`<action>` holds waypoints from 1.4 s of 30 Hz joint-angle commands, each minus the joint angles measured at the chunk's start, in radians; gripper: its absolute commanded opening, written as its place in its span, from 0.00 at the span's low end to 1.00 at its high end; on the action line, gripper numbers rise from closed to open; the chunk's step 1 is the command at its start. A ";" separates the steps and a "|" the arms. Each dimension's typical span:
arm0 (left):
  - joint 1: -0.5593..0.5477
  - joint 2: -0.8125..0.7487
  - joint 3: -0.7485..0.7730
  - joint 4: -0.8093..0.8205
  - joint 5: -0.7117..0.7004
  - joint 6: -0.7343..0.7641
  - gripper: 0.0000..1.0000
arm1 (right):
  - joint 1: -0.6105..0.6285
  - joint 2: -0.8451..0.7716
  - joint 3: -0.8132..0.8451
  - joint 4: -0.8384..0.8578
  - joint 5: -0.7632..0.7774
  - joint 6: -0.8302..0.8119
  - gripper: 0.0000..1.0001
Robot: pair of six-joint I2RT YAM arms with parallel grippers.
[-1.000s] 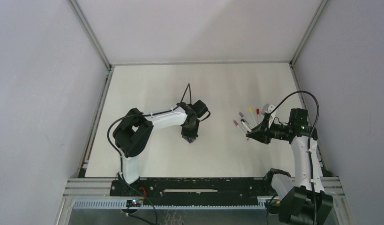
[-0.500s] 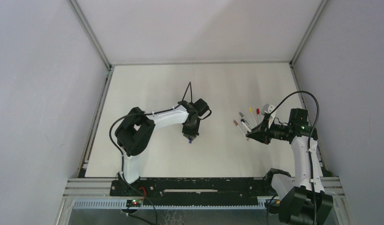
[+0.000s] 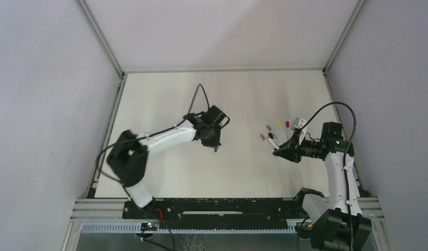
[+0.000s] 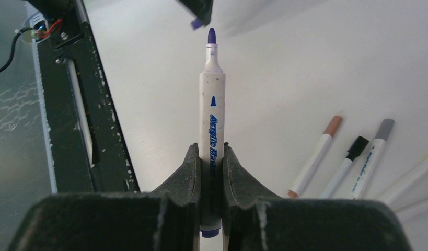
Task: Insert the pens into the pen caps
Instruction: Insert the pen cap onto the pen.
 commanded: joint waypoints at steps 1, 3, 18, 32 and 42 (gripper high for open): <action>0.004 -0.287 -0.048 0.261 0.046 -0.059 0.00 | 0.048 -0.024 0.096 -0.096 -0.036 -0.068 0.00; 0.003 -0.390 -0.106 0.413 0.094 -0.090 0.00 | 0.092 -0.046 0.161 -0.082 -0.009 -0.017 0.00; -0.042 -0.791 -0.338 1.212 0.120 -0.309 0.00 | 0.788 -0.262 0.374 0.623 0.476 1.018 0.00; -0.153 -0.720 -0.300 1.364 0.098 -0.287 0.00 | 0.796 -0.175 0.337 0.796 0.534 1.472 0.00; -0.160 -0.676 -0.286 1.384 0.099 -0.273 0.00 | 0.808 -0.195 0.262 0.848 0.490 1.554 0.00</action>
